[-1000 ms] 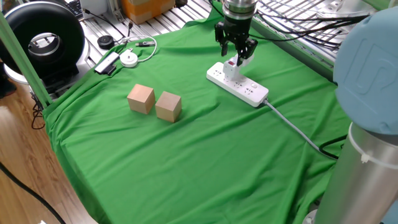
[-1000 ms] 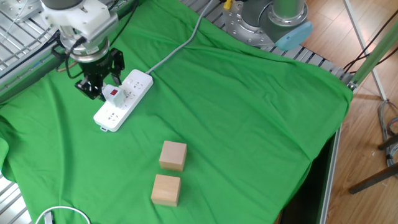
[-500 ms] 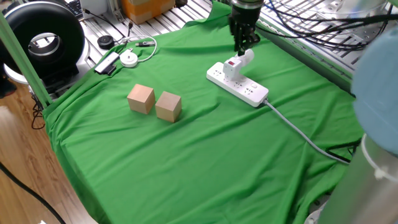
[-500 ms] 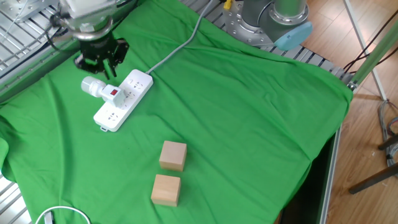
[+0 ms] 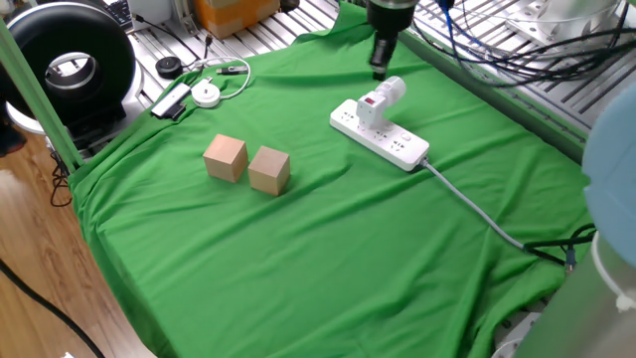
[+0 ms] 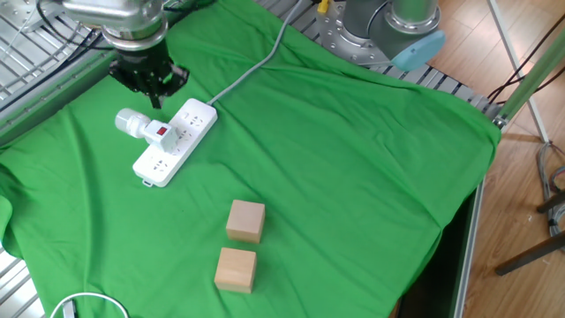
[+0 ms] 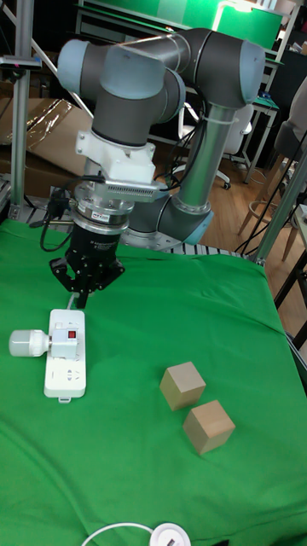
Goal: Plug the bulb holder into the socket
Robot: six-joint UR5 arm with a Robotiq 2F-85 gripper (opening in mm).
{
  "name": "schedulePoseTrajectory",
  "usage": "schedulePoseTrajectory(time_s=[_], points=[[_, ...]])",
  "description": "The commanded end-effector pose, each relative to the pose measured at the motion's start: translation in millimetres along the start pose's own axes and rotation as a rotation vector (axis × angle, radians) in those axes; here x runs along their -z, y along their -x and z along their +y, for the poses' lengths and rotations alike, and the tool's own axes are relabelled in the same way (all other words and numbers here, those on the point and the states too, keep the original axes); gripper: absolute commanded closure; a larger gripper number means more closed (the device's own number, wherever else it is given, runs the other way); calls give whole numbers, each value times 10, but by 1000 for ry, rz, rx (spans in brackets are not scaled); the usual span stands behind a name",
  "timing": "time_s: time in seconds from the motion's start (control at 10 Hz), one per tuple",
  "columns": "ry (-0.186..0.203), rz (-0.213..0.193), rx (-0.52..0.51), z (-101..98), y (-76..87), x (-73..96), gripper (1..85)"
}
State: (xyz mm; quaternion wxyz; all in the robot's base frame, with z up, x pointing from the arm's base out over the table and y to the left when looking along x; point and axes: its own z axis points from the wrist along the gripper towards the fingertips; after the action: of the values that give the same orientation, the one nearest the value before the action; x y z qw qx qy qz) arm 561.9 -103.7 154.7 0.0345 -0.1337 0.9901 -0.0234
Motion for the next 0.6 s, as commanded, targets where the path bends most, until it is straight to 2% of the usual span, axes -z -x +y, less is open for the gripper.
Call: schedulePoseTrajectory(time_s=[0.0,0.1,0.2,0.3,0.5], points=[[24,-48,-314,168,211,-6,843],[-19,-73,-343,47,263,-5,843],[-32,-91,-343,1,316,-10,843],[-6,-89,-372,68,356,-36,843],[-23,-76,-364,33,320,-38,843]])
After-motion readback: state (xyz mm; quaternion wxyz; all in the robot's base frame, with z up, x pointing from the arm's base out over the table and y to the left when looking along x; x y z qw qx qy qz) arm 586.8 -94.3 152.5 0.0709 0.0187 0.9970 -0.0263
